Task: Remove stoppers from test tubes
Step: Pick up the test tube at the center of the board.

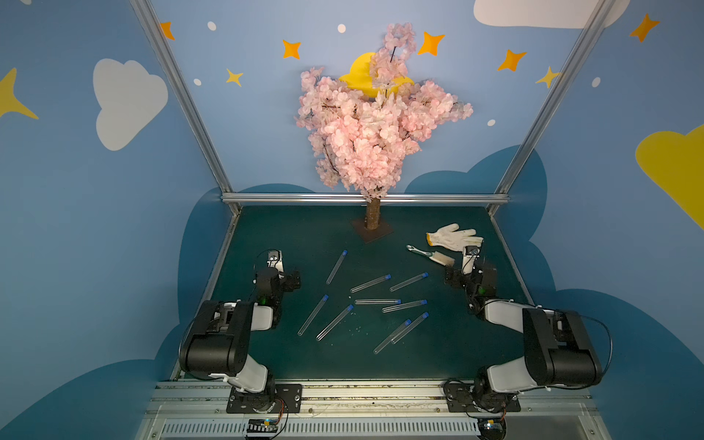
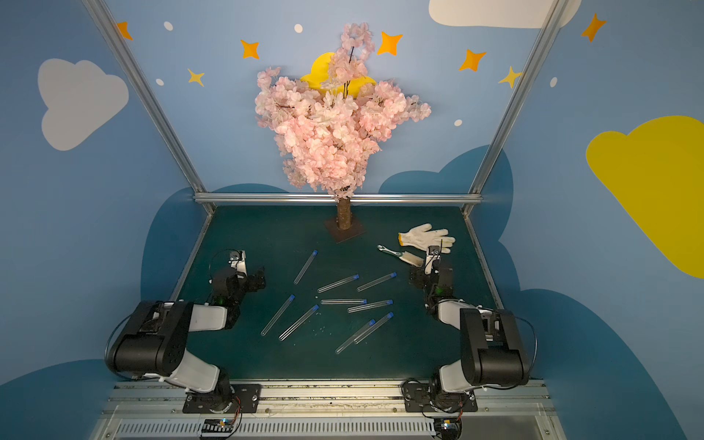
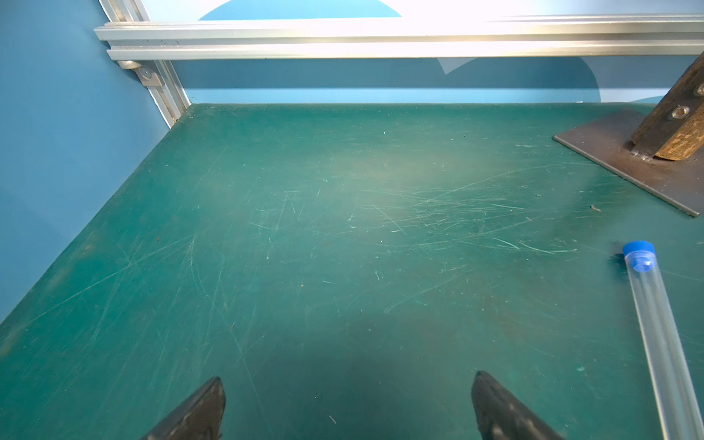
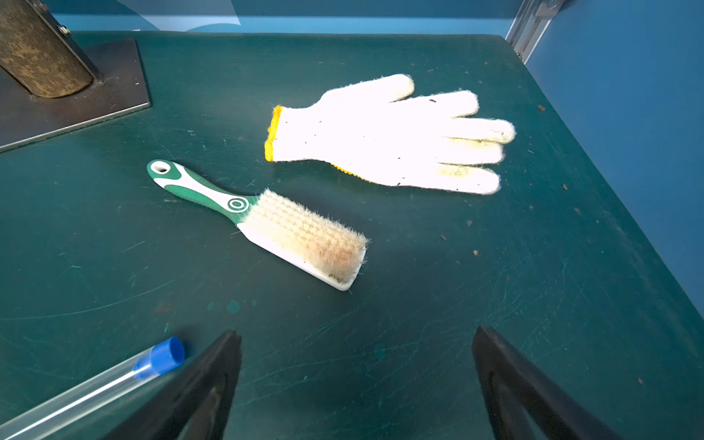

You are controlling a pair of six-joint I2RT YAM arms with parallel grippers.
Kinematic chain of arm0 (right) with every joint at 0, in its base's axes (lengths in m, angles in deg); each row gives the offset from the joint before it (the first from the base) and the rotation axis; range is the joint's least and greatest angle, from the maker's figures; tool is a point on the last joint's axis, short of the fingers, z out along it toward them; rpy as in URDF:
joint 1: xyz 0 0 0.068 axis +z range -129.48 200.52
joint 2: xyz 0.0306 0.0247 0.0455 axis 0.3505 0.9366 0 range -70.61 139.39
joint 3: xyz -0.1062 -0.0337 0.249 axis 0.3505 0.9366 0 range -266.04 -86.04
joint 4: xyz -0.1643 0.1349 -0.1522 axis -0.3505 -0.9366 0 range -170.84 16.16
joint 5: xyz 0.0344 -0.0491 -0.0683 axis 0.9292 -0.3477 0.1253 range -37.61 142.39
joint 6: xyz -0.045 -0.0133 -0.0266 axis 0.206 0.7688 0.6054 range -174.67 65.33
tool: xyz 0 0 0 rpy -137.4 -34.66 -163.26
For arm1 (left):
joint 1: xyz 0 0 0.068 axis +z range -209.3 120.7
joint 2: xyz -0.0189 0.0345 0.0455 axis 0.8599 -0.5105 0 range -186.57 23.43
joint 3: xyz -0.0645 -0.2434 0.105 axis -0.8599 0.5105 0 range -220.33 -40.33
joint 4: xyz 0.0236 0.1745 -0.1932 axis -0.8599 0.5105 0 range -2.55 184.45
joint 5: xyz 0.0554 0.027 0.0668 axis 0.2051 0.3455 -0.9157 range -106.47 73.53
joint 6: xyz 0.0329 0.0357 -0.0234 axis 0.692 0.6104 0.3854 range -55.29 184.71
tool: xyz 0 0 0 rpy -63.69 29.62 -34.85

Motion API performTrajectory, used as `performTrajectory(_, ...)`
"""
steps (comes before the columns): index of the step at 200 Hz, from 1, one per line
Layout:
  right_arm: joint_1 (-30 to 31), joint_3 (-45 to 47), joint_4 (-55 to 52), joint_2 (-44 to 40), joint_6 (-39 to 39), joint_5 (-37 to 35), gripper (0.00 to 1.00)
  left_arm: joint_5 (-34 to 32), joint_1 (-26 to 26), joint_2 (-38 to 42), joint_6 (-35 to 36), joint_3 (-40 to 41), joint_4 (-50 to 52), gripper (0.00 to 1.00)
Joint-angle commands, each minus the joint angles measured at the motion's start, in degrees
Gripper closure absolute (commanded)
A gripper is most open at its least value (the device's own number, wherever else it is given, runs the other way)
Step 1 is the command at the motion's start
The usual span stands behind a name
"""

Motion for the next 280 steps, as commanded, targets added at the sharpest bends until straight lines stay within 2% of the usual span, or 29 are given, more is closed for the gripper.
performTrajectory(1,0.3,0.5,1.4,-0.2,-0.4,-0.1,0.05,0.5,0.2,0.8,-0.2,-0.8,0.2,0.0)
performTrajectory(114,0.4,0.7,1.7,-0.4,-0.4,-0.3,0.05,0.5,0.2,1.0,-0.3,-0.8,-0.1,0.0)
performTrajectory(150,0.3,-3.6,-7.1,-2.2,-1.3,-2.0,0.05,-0.1,0.2,3.5,-0.5,-1.4,2.9,0.0)
performTrajectory(196,0.5,-13.1,-24.9,-5.9,-3.2,-2.5,0.05,3.1,0.2,13.5,-1.7,-6.1,22.1,0.0)
performTrajectory(219,1.0,-20.6,-38.2,-6.8,-5.7,-1.9,0.05,9.9,-0.2,17.7,-2.9,-8.2,29.6,0.0)
performTrajectory(241,1.8,-25.9,-46.2,-7.4,-8.4,0.4,0.05,15.3,-1.6,21.5,-6.6,-10.7,35.9,0.0)
performTrajectory(257,2.2,-28.7,-48.7,-8.0,-11.7,4.3,0.05,12.2,-3.8,23.4,-13.3,-13.8,42.6,0.0)
performTrajectory(280,4.3,-31.4,-48.0,-7.6,-15.5,5.0,0.05,8.2,-6.2,21.6,-20.0,-24.1,61.7,0.0)
